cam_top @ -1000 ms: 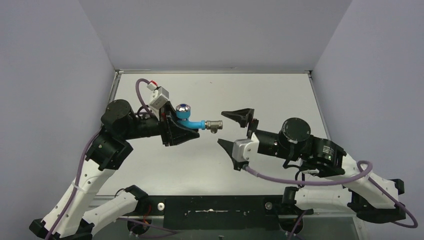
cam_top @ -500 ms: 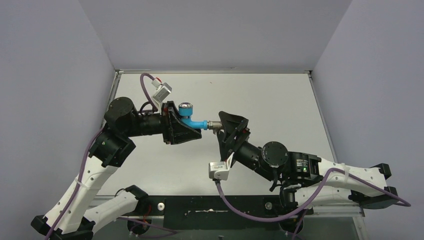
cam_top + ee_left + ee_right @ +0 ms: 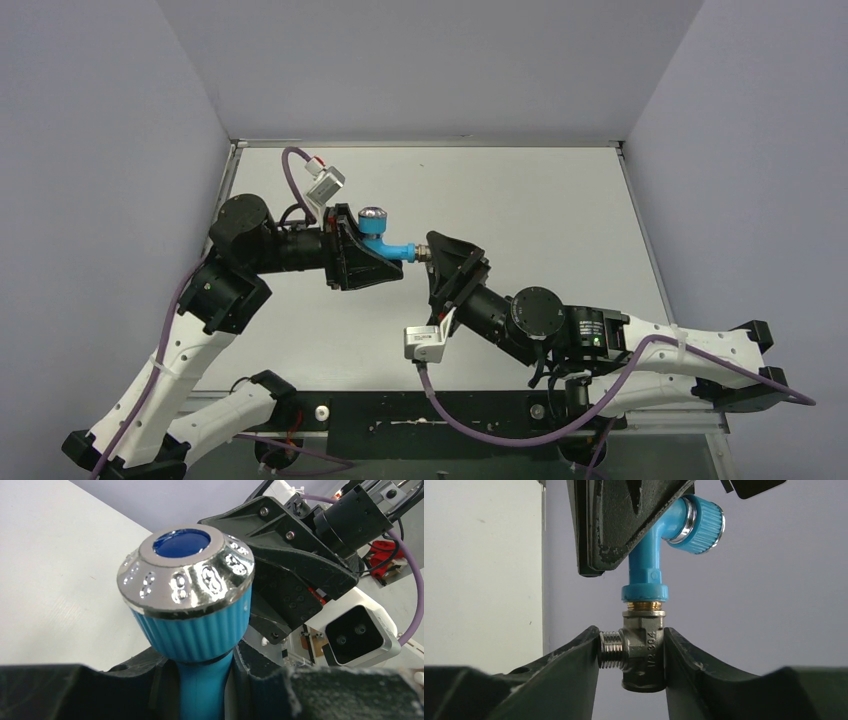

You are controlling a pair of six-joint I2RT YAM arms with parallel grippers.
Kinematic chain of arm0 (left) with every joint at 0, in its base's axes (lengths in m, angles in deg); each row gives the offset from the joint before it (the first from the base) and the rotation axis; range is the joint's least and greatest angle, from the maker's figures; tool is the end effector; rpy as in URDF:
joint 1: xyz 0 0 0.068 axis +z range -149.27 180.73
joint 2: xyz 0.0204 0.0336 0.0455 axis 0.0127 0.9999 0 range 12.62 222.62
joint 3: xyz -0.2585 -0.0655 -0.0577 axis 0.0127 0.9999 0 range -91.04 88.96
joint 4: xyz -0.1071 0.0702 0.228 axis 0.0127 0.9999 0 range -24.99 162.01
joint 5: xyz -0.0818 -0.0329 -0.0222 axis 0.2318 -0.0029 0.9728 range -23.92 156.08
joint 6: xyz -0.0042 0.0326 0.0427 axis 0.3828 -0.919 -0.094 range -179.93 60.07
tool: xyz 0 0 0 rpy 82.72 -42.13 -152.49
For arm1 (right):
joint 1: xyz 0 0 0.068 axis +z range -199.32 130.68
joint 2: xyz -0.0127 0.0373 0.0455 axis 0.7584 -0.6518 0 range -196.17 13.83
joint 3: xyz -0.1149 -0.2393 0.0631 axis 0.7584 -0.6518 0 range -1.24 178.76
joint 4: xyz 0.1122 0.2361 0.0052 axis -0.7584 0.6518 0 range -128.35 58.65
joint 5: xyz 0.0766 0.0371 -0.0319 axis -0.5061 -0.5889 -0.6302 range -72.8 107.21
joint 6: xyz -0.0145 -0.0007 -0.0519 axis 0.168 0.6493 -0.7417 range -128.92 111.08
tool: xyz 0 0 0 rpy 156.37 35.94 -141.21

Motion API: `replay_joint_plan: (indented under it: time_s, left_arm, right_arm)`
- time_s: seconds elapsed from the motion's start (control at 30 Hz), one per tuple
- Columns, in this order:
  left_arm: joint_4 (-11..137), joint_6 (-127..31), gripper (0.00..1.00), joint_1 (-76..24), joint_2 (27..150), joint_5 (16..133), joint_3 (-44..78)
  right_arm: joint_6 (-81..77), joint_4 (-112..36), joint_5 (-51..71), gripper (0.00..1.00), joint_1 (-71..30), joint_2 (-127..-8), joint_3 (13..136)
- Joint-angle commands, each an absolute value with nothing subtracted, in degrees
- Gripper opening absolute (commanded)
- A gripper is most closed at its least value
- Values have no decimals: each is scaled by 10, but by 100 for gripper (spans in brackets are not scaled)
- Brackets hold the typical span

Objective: Install the water faucets
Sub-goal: Screw the water faucet onto the adaptor.

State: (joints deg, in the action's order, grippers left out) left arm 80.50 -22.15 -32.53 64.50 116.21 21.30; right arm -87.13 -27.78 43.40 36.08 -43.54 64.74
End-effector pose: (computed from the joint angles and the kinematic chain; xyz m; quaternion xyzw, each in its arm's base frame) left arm 0.1299 -0.1179 0.4461 0.2749 0.6502 -0.6163 0.3491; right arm 0.0330 0.2148 0.4283 -0.6708 0.2556 -0.1202 0.6857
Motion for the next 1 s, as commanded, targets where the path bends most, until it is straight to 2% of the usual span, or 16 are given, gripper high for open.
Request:
replay_joint_plan:
  time_s: [0.0,0.2,0.33,0.43,0.63,0.97]
  left_arm:
    - [785,-247,0,-322,639,1176,189]
    - [831,-319,0,-322,638,1174,175]
    - [859,-401,0,-322,630,1162,174]
    - [875,-467,0,-322,622,1153,178]
    - [910,-591,0,-322,620,1162,181]
    - [896,-771,0,-322,590,1203,200]
  right_arm:
    - [-844,-296,448,40,368,-435,678]
    - [-772,-268,429,12,370,-440,706]
    - [-653,-221,392,4,369,-457,753]
    - [-567,-190,365,0,367,-466,785]
    - [-415,-140,292,0,348,-476,822]
    - [-168,-133,45,0,228,-492,846]
